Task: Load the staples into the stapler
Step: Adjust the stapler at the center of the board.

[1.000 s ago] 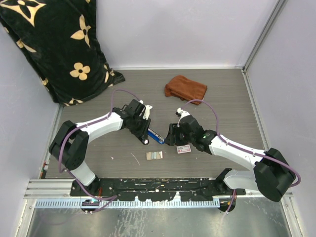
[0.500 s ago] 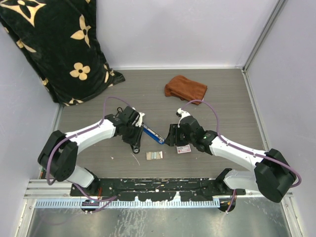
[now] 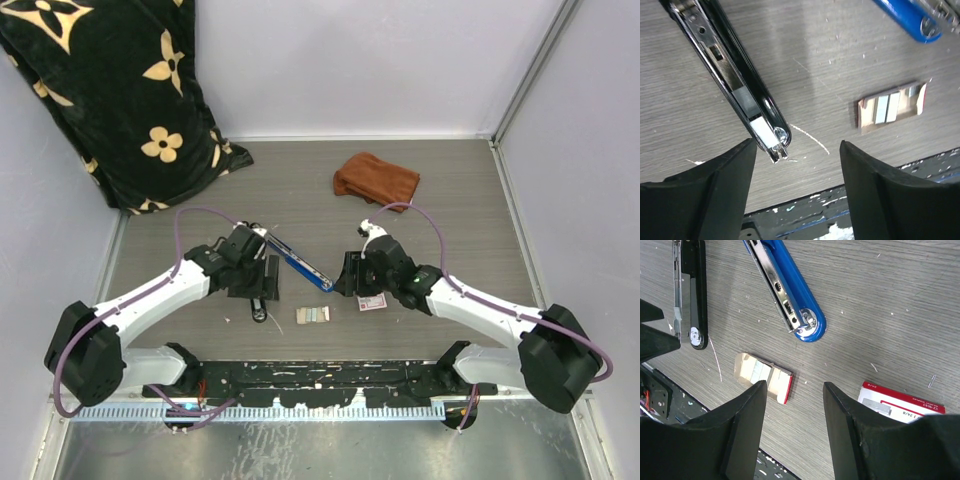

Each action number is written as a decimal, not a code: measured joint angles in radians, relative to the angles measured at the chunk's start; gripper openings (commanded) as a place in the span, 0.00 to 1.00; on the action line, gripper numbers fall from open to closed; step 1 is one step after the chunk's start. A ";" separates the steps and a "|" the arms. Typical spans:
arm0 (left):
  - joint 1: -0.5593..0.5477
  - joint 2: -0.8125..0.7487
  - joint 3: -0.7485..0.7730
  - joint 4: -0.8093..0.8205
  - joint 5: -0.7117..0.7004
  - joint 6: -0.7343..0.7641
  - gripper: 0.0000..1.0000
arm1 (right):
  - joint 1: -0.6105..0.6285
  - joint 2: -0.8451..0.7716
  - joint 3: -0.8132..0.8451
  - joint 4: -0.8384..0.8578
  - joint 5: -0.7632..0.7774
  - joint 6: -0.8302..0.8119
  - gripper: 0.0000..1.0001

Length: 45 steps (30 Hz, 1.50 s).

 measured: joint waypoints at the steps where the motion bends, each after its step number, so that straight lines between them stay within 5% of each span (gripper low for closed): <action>1: 0.000 -0.006 0.001 0.008 -0.016 -0.023 0.74 | 0.000 -0.004 0.000 0.000 0.000 0.000 0.55; 8: 0.004 0.058 0.000 0.055 -0.120 -0.104 0.74 | 0.000 -0.050 -0.001 -0.007 0.004 0.000 0.55; 23: 0.022 0.182 -0.015 0.128 -0.176 -0.092 0.28 | 0.000 -0.108 -0.037 -0.031 0.020 0.000 0.55; 45: -0.083 0.296 0.088 0.167 -0.107 0.196 0.18 | 0.000 -0.250 -0.066 -0.126 0.086 -0.003 0.55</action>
